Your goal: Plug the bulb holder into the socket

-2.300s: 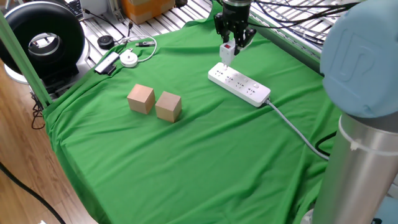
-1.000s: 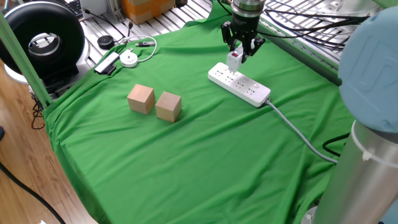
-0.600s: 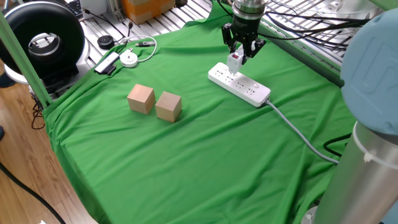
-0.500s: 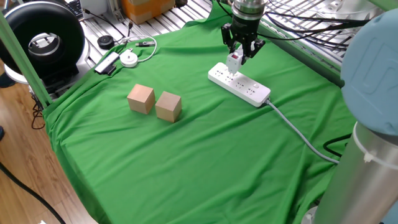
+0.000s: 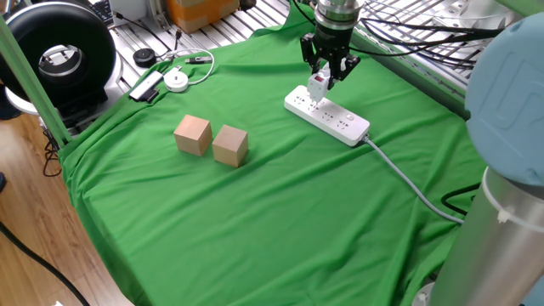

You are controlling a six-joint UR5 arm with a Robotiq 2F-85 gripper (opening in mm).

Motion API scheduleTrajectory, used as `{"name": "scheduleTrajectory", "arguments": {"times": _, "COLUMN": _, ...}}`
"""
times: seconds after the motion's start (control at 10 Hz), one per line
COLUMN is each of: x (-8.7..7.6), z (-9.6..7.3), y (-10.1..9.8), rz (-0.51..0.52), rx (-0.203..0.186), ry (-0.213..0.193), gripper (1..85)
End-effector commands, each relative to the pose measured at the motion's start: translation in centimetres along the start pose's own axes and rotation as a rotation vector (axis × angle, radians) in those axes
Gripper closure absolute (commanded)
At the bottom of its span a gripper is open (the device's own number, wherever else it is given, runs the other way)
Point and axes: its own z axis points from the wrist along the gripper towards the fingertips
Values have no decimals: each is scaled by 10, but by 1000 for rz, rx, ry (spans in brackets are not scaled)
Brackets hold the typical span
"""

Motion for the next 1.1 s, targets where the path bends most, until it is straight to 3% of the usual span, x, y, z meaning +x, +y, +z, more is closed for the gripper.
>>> {"name": "scheduleTrajectory", "arguments": {"times": 0.0, "x": -3, "z": 2, "y": -1, "rz": 11, "rx": 6, "ry": 1, "gripper": 847}}
{"name": "scheduleTrajectory", "arguments": {"times": 0.2, "x": 0, "z": -2, "y": 7, "rz": 11, "rx": -7, "ry": 3, "gripper": 847}}
{"name": "scheduleTrajectory", "arguments": {"times": 1.0, "x": -2, "z": 4, "y": 2, "rz": 8, "rx": 0, "ry": -2, "gripper": 847}}
